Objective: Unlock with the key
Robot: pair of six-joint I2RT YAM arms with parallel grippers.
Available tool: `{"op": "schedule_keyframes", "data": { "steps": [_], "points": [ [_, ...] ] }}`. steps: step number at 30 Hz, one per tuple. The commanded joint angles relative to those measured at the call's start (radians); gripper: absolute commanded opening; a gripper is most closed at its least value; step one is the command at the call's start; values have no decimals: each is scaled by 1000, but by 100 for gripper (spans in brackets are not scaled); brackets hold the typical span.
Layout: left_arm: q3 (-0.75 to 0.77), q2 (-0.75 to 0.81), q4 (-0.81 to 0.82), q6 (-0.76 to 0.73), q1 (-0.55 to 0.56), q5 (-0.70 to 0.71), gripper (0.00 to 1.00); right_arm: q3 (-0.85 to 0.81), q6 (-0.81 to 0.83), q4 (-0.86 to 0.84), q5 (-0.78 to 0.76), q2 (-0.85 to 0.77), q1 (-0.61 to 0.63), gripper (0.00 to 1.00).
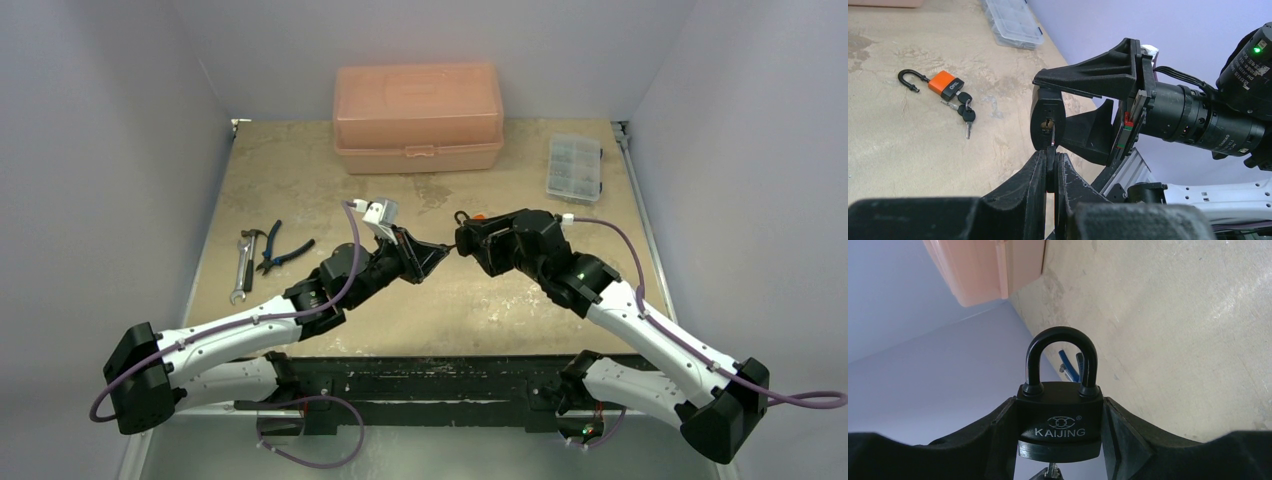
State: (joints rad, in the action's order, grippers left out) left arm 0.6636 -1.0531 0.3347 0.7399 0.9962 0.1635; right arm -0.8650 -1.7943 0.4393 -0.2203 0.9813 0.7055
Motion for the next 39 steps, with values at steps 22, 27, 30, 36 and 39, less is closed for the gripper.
{"op": "schedule_keyframes", "data": {
  "steps": [22, 27, 30, 36, 39],
  "points": [
    [26, -23, 63, -22, 2, 56, 0, 17, -19, -128, 5, -27, -3, 0],
    [27, -35, 75, -18, 3, 49, 0, 17, -22, -131, 1, -23, -3, 0],
    [24, -42, 89, -13, 3, 43, 0, 17, -23, -133, 0, -18, -3, 0],
    [21, -50, 107, -6, 3, 43, 0, 17, -23, -137, -1, -13, -3, 0],
    [18, -52, 114, -1, 2, 50, 0, 17, -26, -134, -1, -15, -3, 0]
  ]
}}
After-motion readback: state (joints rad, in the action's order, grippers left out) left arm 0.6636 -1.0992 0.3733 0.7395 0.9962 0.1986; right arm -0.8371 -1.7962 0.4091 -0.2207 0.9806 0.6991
